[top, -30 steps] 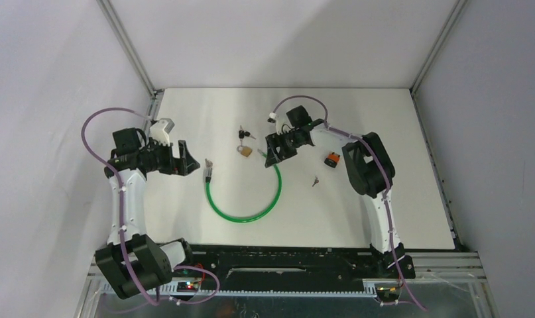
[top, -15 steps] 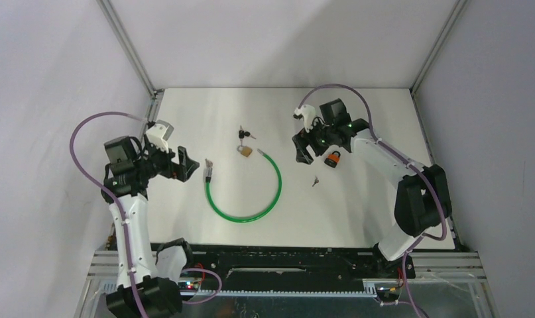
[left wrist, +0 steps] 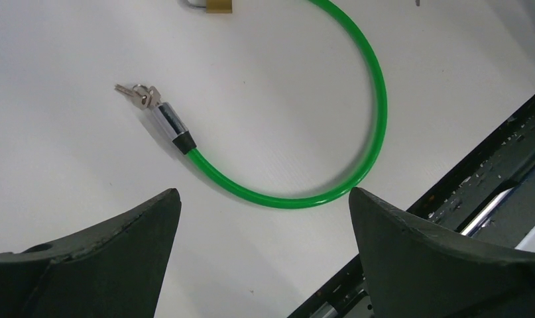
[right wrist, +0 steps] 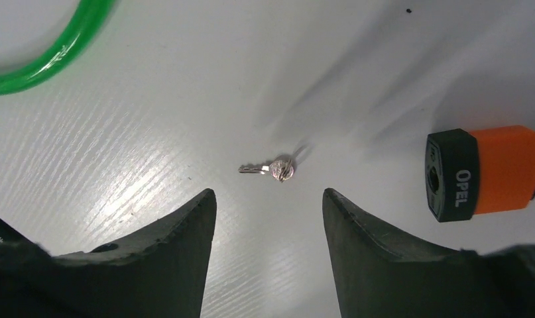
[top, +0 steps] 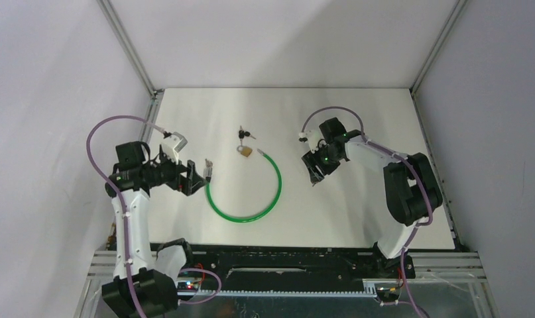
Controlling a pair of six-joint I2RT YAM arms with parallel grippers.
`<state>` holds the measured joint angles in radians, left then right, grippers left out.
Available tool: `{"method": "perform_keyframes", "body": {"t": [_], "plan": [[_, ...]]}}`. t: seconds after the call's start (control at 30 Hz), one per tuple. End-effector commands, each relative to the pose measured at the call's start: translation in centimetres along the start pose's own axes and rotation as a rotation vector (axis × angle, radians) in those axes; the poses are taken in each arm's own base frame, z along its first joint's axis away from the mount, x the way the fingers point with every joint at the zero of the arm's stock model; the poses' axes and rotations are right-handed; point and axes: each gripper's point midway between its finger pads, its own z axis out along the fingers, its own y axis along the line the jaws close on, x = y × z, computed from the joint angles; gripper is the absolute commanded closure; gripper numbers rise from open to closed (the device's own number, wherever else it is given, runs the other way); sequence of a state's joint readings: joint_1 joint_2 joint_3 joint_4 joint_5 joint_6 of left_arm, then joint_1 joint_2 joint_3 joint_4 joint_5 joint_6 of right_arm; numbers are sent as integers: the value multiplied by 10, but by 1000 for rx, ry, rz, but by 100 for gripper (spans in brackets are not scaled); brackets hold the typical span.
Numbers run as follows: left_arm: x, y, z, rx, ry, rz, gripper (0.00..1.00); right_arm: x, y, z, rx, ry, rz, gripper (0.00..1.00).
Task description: Unlock with the key
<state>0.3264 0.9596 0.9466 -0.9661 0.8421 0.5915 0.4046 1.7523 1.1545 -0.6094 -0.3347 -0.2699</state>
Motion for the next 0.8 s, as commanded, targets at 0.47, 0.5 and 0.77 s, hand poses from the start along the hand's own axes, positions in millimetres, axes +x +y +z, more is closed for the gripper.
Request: {"method": "perform_keyframes", "body": {"t": [0.47, 0.5, 0.77], "plan": [[-12, -21, 7, 31, -48, 81, 2, -1, -14, 25, 54, 37, -17, 62], [-12, -21, 7, 33, -48, 81, 2, -1, -13, 26, 52, 38, -18, 63], [-14, -24, 8, 46, -43, 90, 2, -4, -12, 26, 46, 31, -17, 71]]}}
